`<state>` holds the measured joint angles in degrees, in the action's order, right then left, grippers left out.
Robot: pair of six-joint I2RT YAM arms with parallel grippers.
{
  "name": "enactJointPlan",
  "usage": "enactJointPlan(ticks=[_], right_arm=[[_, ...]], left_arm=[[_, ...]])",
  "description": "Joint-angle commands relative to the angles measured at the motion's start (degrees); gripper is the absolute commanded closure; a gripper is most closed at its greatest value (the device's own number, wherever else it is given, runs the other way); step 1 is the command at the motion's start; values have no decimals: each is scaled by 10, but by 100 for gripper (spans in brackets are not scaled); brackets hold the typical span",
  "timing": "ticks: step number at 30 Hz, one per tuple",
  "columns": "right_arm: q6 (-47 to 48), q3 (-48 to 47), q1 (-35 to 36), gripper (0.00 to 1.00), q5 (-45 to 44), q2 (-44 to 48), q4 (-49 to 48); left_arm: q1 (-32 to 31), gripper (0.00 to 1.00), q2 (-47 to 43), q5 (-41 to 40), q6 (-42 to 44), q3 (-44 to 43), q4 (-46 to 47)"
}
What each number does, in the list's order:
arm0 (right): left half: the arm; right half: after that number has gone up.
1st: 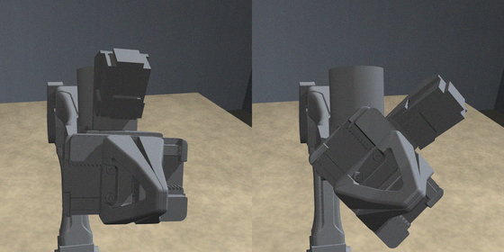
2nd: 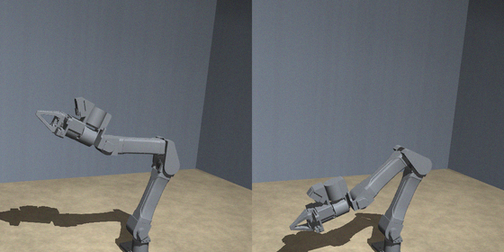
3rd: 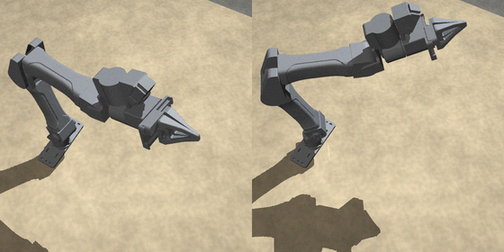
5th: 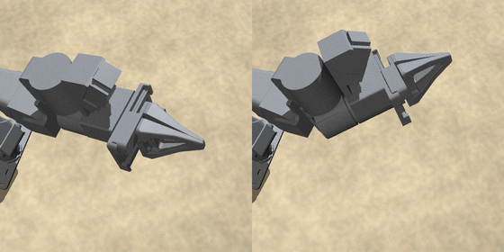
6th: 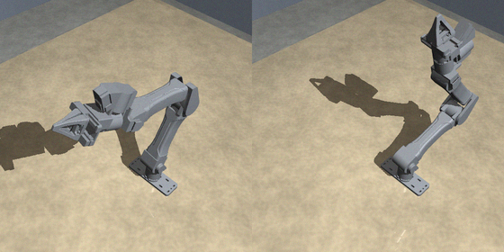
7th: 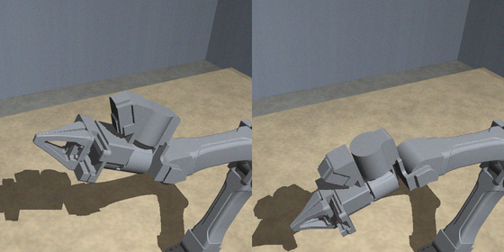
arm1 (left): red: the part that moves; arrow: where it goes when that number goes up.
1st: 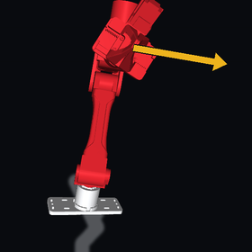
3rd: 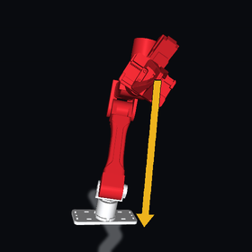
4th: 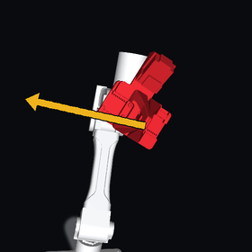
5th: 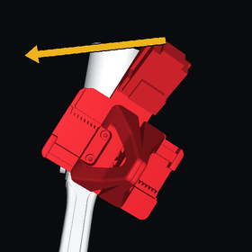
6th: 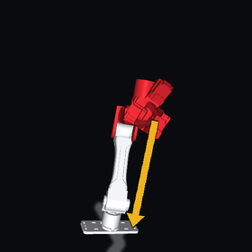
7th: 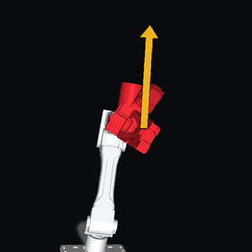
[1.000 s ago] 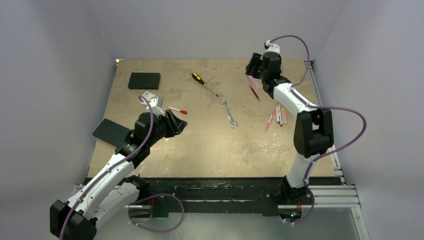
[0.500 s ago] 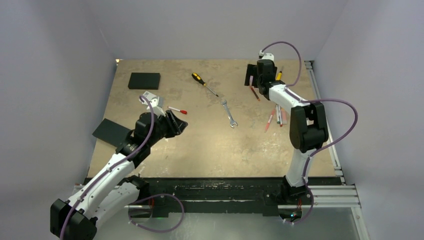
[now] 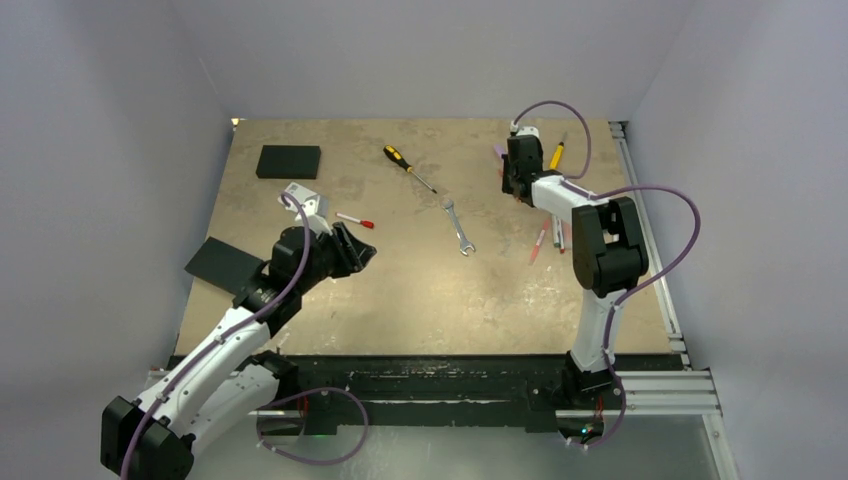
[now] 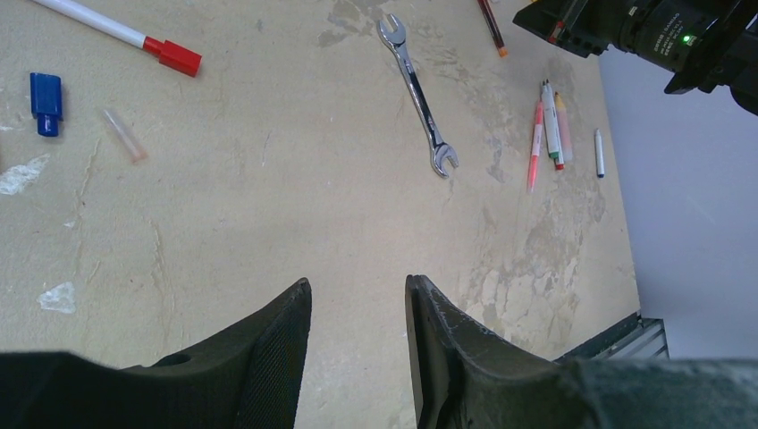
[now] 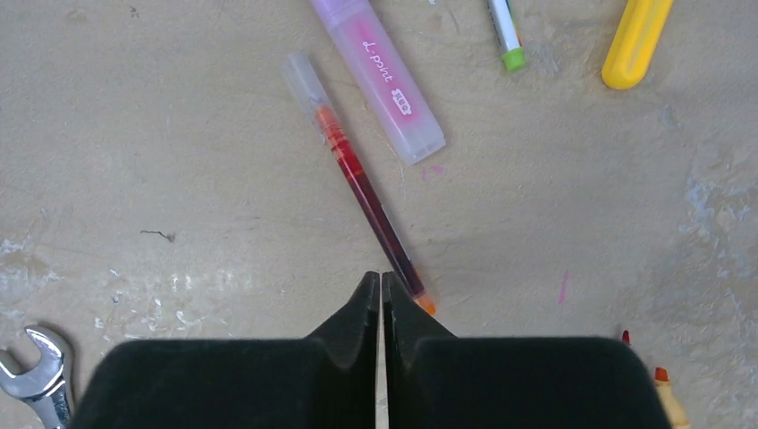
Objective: Open the pen caps
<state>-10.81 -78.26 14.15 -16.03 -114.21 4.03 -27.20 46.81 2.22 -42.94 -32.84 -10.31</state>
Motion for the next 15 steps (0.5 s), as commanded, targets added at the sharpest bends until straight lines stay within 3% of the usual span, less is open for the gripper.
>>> enactJointPlan(ticks=[1,9,15], right_arm=[[7,-2,2,93,-14,20,-12],[4,-9,2,47,-9,-1,-7],[5,-29,0,40,-5,-29,4]], left_arm=[[-4,59,3,12,-10,6,30],[-4,59,-2,8,-7,3,22],[-4,59,-3,8,-7,6,20]])
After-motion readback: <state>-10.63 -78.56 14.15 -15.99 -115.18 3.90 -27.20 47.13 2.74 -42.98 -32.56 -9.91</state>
